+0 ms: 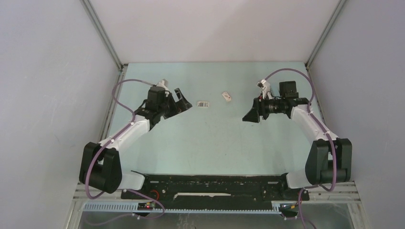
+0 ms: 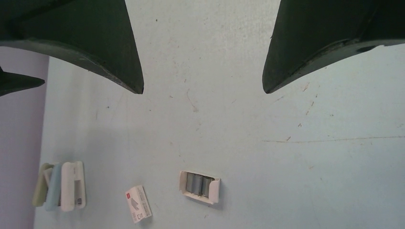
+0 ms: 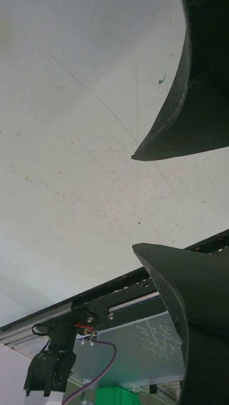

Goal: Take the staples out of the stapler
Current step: Move the staple box to the center of the board.

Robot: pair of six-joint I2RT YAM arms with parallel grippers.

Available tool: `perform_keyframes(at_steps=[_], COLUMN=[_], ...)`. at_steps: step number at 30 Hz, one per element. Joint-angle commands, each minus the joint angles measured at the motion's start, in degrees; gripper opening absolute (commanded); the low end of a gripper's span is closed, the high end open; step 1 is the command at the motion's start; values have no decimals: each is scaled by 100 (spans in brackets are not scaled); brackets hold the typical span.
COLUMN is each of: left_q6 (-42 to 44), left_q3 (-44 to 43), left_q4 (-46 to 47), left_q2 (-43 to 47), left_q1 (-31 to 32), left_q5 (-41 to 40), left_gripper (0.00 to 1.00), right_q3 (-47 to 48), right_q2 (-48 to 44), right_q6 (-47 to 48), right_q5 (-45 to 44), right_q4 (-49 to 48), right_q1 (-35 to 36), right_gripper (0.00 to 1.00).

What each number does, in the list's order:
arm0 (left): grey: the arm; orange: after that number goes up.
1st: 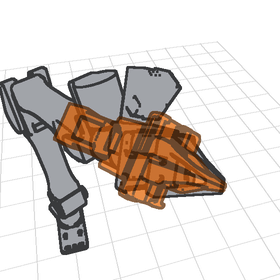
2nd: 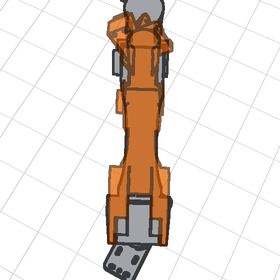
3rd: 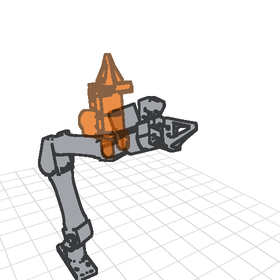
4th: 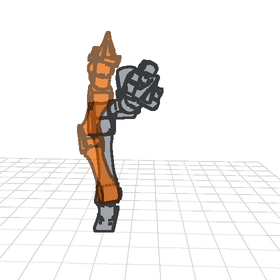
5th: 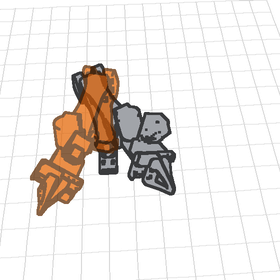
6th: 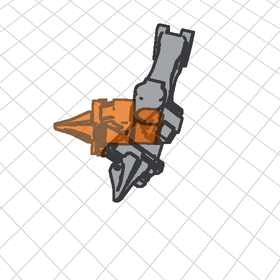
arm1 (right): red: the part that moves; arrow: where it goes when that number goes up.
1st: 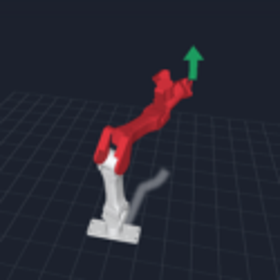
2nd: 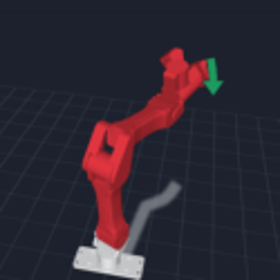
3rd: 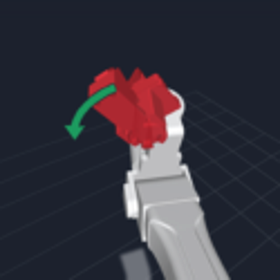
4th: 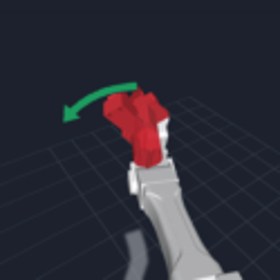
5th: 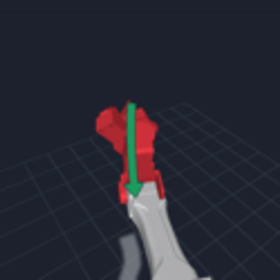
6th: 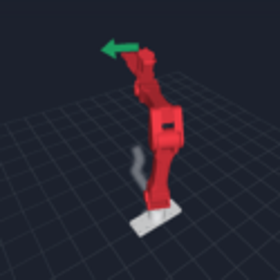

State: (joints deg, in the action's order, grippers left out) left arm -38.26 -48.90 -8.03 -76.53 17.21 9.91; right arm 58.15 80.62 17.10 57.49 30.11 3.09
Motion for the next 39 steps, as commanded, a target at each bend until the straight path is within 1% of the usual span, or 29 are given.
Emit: perform_keyframes(at_steps=[1, 5, 10, 15, 21, 31, 39], left_q6=[345, 280, 76, -6, 18, 117, 136], left_q3=[-582, -803, -1039, -1026, -644, -139, 138], left_q4=[-423, -470, -443, -289, 71, 615, 700], left_q2=[-251, -485, -821, -835, -617, -220, 147], left_q1=[138, 232, 334, 417, 424, 424, 423], left_q5=[-450, -668, -630, -692, -849, -513, -534], left_gripper=[100, 99, 96, 96, 95, 95, 95], right_q3=[420, 643, 1334, 1658, 1656, 1235, 1164], right_q2=[223, 446, 995, 1311, 1124, 507, 348], right_q6=[214, 229, 341, 399, 419, 424, 414], right_q5=[-195, -398, -296, -173, -108, -238, -182], right_q4=[137, 107, 679, 929, 1003, 771, 770], right_q1=[119, 191, 192, 166, 139, 148, 155], right_gripper=[73, 73, 72, 73, 73, 74, 75])
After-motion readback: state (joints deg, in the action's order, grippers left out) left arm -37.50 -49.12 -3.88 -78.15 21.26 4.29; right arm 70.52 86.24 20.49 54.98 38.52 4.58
